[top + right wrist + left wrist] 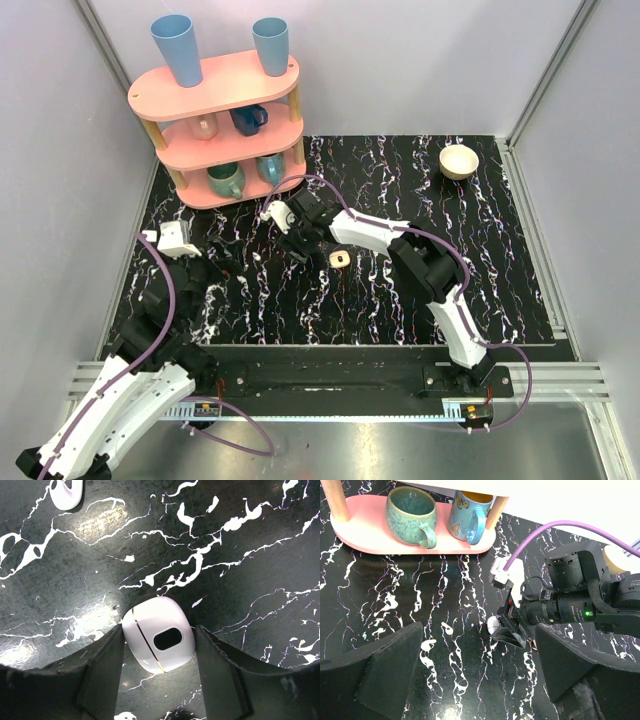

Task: Insert the wireless bluetooth earbuds into the charging case
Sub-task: Move the charging case to the center of the board.

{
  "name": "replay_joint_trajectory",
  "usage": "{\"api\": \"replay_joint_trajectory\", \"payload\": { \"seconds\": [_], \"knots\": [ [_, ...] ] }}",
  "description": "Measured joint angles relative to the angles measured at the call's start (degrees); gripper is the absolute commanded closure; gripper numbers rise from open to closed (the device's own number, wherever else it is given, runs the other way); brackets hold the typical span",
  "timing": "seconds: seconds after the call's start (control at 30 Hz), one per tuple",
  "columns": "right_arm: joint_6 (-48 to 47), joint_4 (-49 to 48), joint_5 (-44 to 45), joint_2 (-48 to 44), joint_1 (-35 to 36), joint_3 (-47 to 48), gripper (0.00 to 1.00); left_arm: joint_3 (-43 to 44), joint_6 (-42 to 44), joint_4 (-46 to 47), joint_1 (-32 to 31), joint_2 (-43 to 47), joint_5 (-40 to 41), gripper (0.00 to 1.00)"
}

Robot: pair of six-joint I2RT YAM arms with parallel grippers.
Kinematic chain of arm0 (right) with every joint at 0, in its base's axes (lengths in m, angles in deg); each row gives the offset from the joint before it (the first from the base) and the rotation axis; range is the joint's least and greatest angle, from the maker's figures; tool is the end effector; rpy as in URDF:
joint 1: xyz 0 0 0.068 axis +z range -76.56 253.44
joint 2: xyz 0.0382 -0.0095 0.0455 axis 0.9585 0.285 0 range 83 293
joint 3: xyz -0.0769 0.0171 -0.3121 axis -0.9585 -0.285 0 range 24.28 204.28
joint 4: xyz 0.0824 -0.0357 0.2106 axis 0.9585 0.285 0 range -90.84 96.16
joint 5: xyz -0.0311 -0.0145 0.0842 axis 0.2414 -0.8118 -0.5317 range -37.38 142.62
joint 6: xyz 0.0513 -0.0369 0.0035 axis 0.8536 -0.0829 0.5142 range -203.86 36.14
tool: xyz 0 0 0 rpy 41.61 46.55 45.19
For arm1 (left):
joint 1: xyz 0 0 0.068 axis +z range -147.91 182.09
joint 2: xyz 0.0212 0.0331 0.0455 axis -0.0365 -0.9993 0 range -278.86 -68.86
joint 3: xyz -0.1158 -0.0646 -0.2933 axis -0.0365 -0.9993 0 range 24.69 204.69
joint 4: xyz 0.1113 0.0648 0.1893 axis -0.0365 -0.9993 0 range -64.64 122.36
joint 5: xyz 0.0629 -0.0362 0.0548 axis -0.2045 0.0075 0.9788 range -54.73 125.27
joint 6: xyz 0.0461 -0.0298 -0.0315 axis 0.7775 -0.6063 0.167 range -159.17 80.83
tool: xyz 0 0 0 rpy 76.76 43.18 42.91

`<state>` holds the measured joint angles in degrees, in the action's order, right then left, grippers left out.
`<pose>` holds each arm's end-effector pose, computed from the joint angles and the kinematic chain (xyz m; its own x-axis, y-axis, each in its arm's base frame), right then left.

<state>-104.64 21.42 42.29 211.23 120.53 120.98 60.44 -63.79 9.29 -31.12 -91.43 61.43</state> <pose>0.3320 0.3698 0.2036 -0.2324 -0.7626 -0.6037 -0.9360 0.3441 -0.0743 0.0422 -0.0020 0.3202 -0.1843 -0.3265 -0.9271 0.0567 0.9381 -0.3416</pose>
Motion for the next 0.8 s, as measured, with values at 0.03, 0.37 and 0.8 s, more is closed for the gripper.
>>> {"api": "replay_joint_trajectory", "payload": {
  "seconds": [0.03,0.37,0.8],
  "knots": [
    [0.13,0.09,0.04,0.00,0.00,0.04,0.47,0.00,0.00,0.00,0.00,0.00,0.00,0.01],
    [11.74,1.16,4.90,1.18,-0.24,2.60,0.64,0.00,0.00,0.00,0.00,0.48,0.00,0.01],
    [54.55,1.57,14.12,-6.45,-4.61,-0.33,0.66,-0.02,0.15,2.08,0.00,0.87,-1.77,0.01]
  ]
}}
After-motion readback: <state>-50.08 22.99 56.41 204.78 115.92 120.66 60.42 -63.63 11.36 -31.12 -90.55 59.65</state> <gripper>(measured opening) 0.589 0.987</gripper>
